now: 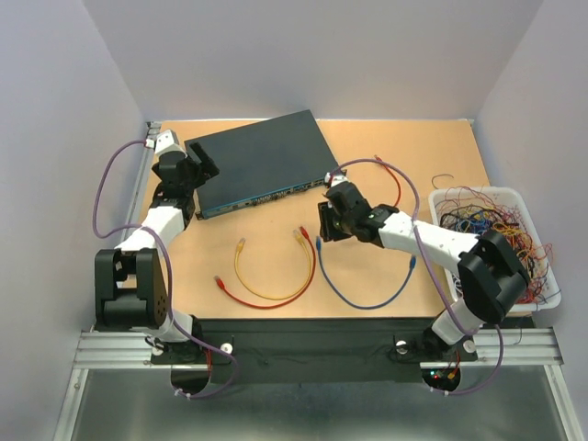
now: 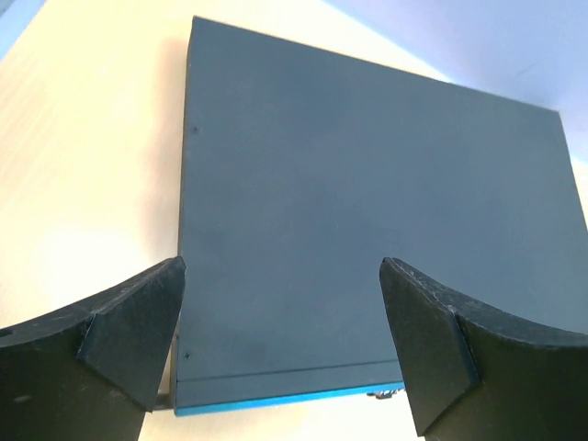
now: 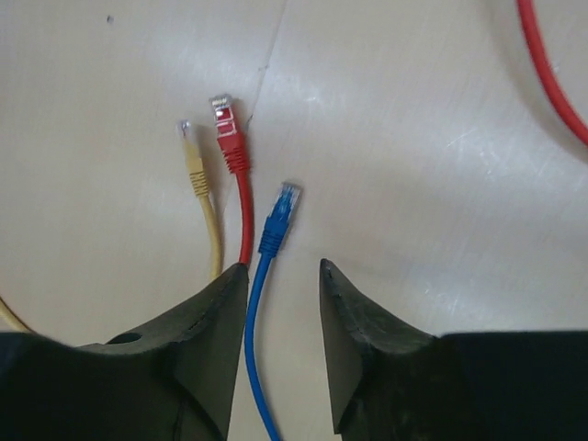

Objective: Insert the plug into the switch port

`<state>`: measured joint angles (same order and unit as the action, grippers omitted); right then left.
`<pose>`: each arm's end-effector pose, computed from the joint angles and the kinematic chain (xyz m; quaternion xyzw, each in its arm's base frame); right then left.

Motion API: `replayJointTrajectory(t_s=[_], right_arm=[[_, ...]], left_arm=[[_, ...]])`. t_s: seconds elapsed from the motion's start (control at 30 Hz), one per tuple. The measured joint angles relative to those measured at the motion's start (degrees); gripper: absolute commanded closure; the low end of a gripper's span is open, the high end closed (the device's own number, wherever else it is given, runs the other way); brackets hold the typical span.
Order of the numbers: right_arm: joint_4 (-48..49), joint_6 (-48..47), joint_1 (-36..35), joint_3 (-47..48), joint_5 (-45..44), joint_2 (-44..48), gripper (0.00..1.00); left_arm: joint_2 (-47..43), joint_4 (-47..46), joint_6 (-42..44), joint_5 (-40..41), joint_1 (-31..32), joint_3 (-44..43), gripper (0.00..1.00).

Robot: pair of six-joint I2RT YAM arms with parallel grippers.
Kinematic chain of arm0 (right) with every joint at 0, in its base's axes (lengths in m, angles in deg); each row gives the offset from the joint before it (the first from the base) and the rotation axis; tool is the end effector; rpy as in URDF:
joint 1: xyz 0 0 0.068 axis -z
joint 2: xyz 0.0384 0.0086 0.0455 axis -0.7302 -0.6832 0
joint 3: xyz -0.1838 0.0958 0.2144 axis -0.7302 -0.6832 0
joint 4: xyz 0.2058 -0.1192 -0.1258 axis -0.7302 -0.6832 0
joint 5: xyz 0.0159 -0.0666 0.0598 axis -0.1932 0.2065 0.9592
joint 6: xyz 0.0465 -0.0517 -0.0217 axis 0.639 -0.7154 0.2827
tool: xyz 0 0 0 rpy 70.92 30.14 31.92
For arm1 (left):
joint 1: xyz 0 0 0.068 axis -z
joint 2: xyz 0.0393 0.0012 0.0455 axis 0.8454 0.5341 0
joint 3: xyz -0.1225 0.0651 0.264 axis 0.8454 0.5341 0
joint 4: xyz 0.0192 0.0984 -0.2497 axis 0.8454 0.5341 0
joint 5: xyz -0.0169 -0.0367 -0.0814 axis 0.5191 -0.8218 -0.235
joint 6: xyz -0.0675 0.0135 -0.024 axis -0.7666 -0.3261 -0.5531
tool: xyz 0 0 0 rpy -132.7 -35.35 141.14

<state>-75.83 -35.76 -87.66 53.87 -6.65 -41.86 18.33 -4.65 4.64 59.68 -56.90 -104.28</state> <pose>0.2758 0.2268 0.2294 -0.1243 0.9214 0.1347 0.3426 0.3636 -0.0006 0.2814 -0.1734 0.7629 -0.0990 0.6149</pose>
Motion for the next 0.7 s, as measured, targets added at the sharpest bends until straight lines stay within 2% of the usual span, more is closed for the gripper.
replayJointTrajectory(t_s=[0.37, 0.7], right_arm=[[-0.42, 1.73, -2.43, 0.17, -0.68, -9.79, 0.59], [-0.37, 3.43, -4.09, 1.55, -1.53, -11.45, 0.59]], left_arm=[[-3.63, -2.08, 1.05, 0.63, -0.17, 2.10, 0.02], [-4.72, -3.32, 1.81, 1.31, -0.17, 3.30, 0.03]])
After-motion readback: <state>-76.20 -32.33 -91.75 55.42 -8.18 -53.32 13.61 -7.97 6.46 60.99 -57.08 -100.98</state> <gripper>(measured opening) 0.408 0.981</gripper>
